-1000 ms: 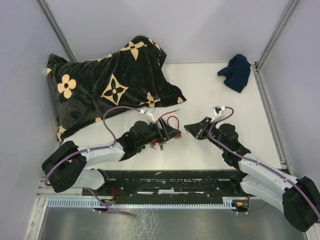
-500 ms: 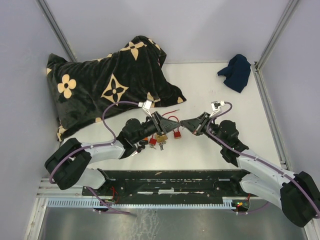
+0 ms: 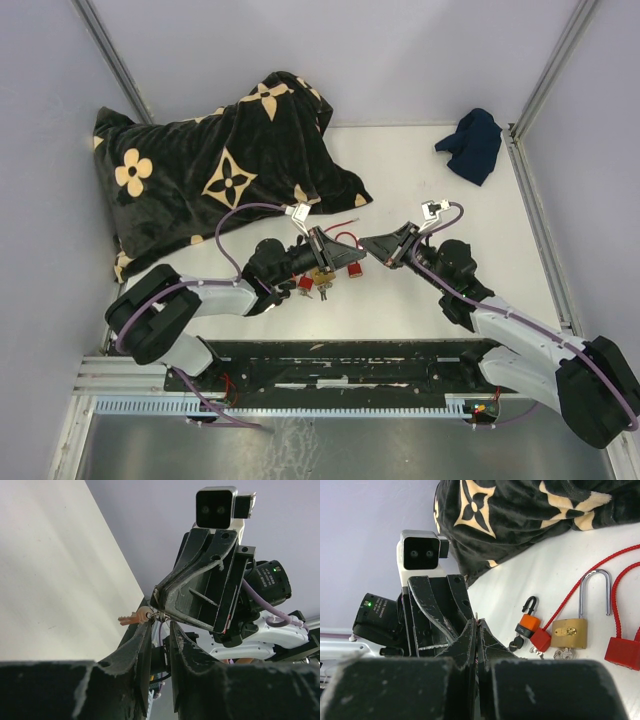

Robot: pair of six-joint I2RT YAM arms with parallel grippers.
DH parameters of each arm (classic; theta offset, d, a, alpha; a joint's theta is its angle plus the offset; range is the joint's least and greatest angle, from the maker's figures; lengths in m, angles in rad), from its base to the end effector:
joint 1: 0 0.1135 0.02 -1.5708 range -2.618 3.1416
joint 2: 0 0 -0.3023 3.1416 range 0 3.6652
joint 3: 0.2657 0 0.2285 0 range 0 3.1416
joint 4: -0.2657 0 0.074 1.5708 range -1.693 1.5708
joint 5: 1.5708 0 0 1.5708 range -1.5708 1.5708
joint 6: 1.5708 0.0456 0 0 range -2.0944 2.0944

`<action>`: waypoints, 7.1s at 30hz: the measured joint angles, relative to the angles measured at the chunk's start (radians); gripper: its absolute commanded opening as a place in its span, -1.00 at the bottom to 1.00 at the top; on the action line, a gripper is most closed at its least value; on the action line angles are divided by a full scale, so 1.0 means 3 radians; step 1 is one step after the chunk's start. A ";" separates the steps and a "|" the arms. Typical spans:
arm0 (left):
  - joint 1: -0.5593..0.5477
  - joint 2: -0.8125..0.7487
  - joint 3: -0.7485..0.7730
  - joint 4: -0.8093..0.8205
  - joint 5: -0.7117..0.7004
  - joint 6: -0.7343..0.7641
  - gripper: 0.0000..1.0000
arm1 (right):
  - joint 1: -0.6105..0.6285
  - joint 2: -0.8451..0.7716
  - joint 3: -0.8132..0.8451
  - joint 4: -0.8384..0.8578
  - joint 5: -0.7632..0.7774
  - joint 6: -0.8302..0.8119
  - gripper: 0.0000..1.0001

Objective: Unlock with the key
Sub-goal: Place the key at the center of the board, then pick up the key from the center of the board.

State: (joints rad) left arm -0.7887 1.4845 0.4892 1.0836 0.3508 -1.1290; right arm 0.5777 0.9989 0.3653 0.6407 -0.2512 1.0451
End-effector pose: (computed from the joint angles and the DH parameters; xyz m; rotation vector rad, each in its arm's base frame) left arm 0.1867 -0.2101 0.2727 0.0375 1.7788 -1.7398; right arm 0.1511 0.1120 0.2864 0.1890 1.7555 1.4317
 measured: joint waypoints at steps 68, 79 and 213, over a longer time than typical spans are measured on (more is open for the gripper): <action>0.0144 -0.0926 0.0178 -0.3286 -0.0908 0.1069 0.01 | -0.0034 0.1358 0.0479 -0.1771 0.0673 -0.1717 -0.65; 0.0144 -0.1092 0.0179 -0.3436 -0.0992 0.1120 0.04 | -0.0025 0.1280 0.0978 -0.2646 0.0678 -0.2024 -0.34; -0.0014 -0.1184 0.0237 -0.1924 -0.0467 0.2201 -0.94 | 0.0479 -0.0315 0.1106 -0.2534 0.0070 -0.2556 0.03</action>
State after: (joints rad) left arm -0.7929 1.1294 0.5602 0.5064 0.2108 -0.4686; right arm 0.7216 0.9043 0.6971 -0.1196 -0.2302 0.2783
